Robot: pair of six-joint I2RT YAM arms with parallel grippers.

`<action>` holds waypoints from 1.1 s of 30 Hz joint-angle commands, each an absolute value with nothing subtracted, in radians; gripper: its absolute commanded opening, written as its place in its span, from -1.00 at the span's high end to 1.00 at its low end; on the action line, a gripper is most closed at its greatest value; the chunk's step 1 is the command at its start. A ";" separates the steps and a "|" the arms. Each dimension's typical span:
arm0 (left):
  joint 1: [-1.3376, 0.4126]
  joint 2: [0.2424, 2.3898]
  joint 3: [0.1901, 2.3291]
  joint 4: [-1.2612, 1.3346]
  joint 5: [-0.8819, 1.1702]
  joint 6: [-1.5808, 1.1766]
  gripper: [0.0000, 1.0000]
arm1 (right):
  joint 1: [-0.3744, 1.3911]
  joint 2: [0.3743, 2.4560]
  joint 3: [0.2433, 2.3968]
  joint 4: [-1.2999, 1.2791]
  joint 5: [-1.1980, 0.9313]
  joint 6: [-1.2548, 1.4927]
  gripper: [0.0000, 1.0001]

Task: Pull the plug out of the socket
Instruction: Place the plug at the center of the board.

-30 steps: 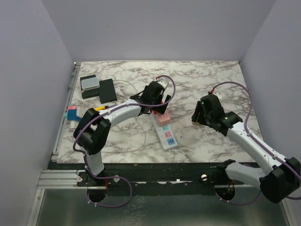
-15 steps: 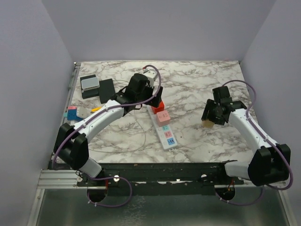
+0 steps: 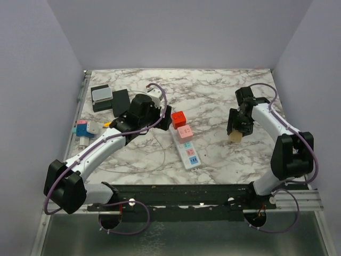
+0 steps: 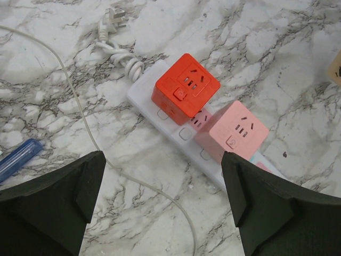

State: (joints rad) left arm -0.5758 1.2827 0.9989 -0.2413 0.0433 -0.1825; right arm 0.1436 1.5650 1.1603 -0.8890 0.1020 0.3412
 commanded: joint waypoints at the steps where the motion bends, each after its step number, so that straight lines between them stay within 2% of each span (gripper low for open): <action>1: -0.570 1.244 0.985 -0.214 0.008 -0.197 -0.98 | 0.133 1.664 1.242 -0.982 0.027 0.252 0.82; 8: -0.570 1.241 0.970 -0.213 -0.020 -0.210 -0.98 | 0.132 1.777 1.297 -0.956 0.008 0.271 0.81; 11: -0.571 1.235 0.967 -0.214 -0.023 -0.213 -0.98 | 0.132 1.797 1.317 -0.940 0.028 0.286 0.53; 14: -0.570 1.236 0.964 -0.211 -0.029 -0.214 -0.98 | 0.132 1.823 1.324 -0.912 0.046 0.297 0.44; 18: -0.571 1.236 0.957 -0.209 -0.038 -0.222 -0.98 | 0.132 1.856 1.328 -0.884 0.050 0.301 0.13; 20: -0.571 1.236 0.956 -0.208 -0.040 -0.222 -0.98 | 0.132 1.869 1.330 -0.878 0.065 0.300 0.05; 24: -0.571 1.233 0.953 -0.208 -0.043 -0.220 -0.98 | 0.132 1.868 1.338 -0.868 0.104 0.292 -0.38; 27: -0.570 1.232 0.953 -0.207 -0.042 -0.222 -0.98 | 0.132 1.861 1.361 -0.868 0.130 0.281 -0.60; 29: -0.571 1.232 0.951 -0.207 -0.040 -0.221 -0.98 | 0.132 1.861 1.374 -0.868 0.131 0.274 -0.71; 33: -0.571 1.227 0.948 -0.205 -0.043 -0.223 -0.98 | 0.132 1.857 1.384 -0.862 0.136 0.267 -0.76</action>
State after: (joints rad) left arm -0.5758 1.2594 0.9657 -0.2253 -0.0200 -0.2157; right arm 0.1360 1.8519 1.3502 -0.8852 0.1005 0.2844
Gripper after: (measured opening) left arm 0.987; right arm 0.870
